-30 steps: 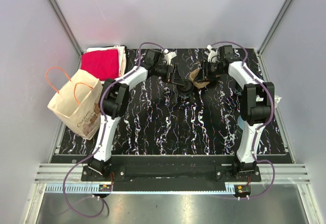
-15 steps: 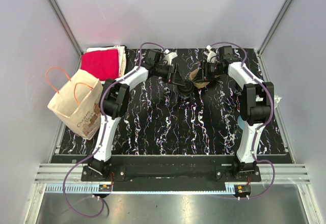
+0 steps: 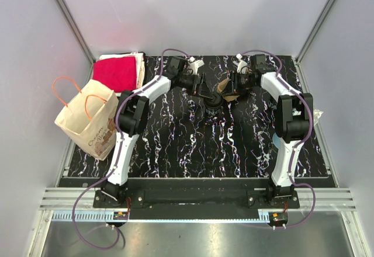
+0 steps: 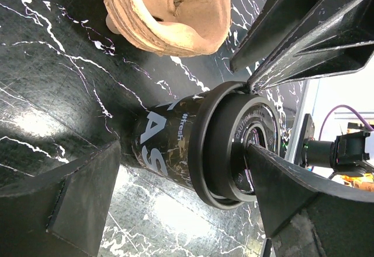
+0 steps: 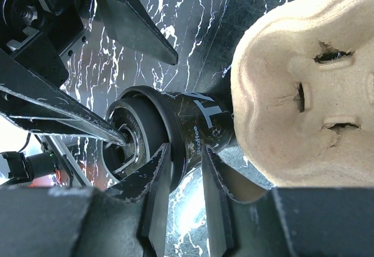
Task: Pack the takeout coffee
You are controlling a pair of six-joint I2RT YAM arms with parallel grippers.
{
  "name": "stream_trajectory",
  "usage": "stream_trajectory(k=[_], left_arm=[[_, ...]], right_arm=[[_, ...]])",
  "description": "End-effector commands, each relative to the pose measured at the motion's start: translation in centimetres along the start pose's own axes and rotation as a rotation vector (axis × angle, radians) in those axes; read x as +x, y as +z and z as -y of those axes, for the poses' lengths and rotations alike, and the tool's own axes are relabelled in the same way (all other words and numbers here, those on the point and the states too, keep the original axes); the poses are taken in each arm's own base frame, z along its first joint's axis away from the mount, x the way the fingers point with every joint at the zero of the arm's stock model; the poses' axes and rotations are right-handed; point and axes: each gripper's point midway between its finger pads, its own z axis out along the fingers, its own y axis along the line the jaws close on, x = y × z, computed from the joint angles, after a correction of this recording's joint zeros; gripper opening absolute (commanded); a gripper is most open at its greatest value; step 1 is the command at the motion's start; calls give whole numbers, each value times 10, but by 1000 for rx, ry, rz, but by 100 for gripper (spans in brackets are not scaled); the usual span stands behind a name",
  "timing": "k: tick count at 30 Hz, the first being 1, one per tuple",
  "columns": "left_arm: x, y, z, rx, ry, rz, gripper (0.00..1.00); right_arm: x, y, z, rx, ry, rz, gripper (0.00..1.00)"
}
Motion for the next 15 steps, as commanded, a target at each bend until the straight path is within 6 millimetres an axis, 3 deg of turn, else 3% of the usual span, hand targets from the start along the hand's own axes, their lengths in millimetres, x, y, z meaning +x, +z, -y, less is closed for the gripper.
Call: stream_trajectory(k=[1,15], left_arm=[[4,8,-21,-81,-6,-6,92],[8,-1,-22,-129,40,-8,91]], right_arm=[[7,7,16,63,-33,-12,32],[32,14,20,191,-156,-58,28]])
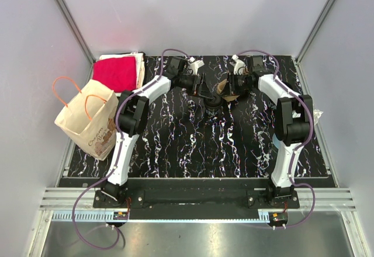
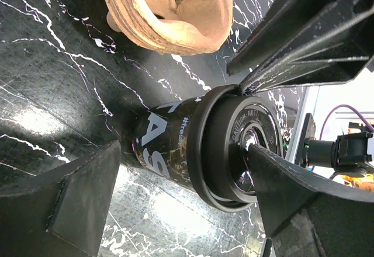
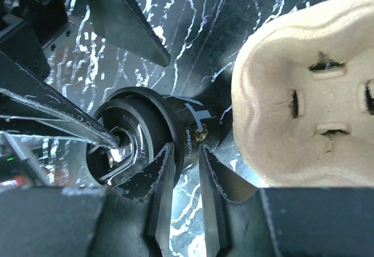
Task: Pack the takeout coffee
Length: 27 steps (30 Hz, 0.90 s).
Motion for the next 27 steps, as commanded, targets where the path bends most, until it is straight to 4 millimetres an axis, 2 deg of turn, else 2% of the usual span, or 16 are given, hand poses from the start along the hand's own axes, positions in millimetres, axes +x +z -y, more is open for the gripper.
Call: stream_trajectory(k=[1,3,7,11,14,17,20,24,27], left_arm=[[7,-1,-20,-118,43,-3,91],[7,-2,-18,-120,50,-2,91],[7,-4,-18,-127,62,0,91],[7,-5,-17,-128,65,1,91],[8,-5,-18,-132,66,0,91],[7,-5,-17,-130,70,0,91],[8,-4,-18,-130,66,0,91],[7,-4,-17,-129,67,0,91],[7,-5,-16,-130,69,3,91]], right_arm=[[29,7,16,129,-52,-70,28],[17,0,13,146,-77,-34,29],[-8,-17,3,164,-137,31,38],[-36,-41,-22,149,-205,112,46],[-46,-55,-40,116,-244,151,49],[-46,-63,-51,83,-249,163,51],[-36,-60,-57,41,-231,146,52],[-8,-48,-66,-79,-172,81,52],[9,-37,-63,-115,-119,45,51]])
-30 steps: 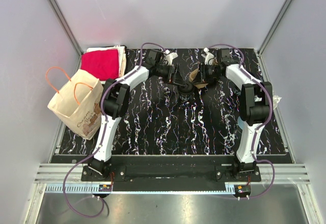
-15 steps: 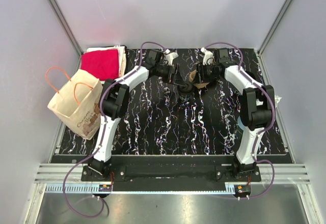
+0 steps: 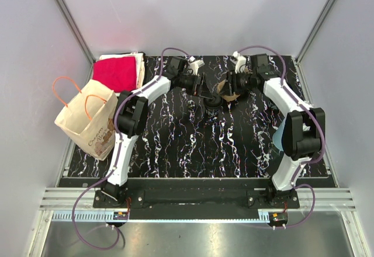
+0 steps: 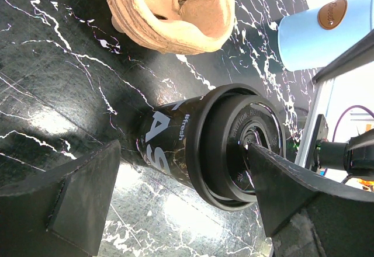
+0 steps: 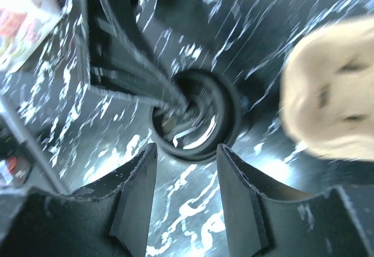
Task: Pack the takeout coffee
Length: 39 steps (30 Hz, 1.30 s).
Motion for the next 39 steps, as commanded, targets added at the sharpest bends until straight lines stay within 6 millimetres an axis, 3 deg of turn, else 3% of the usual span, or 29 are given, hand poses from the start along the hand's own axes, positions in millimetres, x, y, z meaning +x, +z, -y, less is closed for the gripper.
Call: stream_trajectory(k=[1,11,19,39], left_arm=[[9,0,-17,-91,29,-14,91],[8,0,-16,-88,30,-12,91],[8,-2,-15,-84,31,-12,91],[12,-1,-15,-84,29,-18,91]], right_arm=[[23,11,-12,-104,70,-41,50],[36,9,-14,-104,100,-56,50],[51,24,0,-117,209,-84,48],[60,35,11,-168,345,-83,43]])
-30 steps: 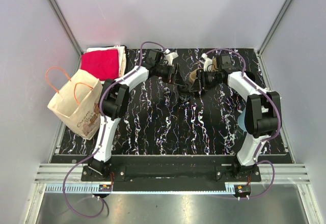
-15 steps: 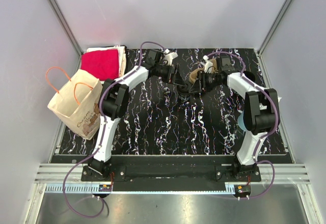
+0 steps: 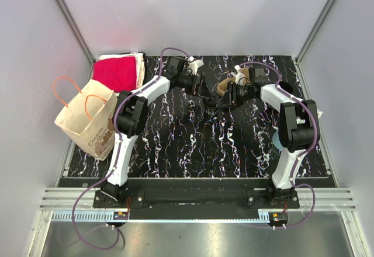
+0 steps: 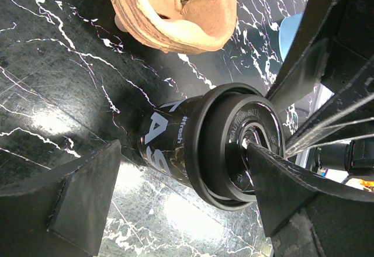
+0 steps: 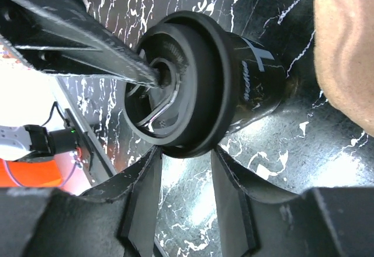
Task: Pack the takeout coffee
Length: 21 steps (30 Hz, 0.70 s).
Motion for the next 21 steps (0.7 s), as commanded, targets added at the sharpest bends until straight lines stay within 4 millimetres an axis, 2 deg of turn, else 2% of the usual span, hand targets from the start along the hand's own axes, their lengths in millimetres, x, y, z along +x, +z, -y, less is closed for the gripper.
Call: stream_trajectory(k=[1,9,21], left_arm=[[11,0,-14,-81,30,-19,91],[11,-2,-14,-83,30,-17,90],[14,-3,-14,-88,44,-22,90]], right_arm=[[-3,7,7,-32,29,18,43],[1,7,20,-29,74,22,33],[8,12,34,-15,109,11,27]])
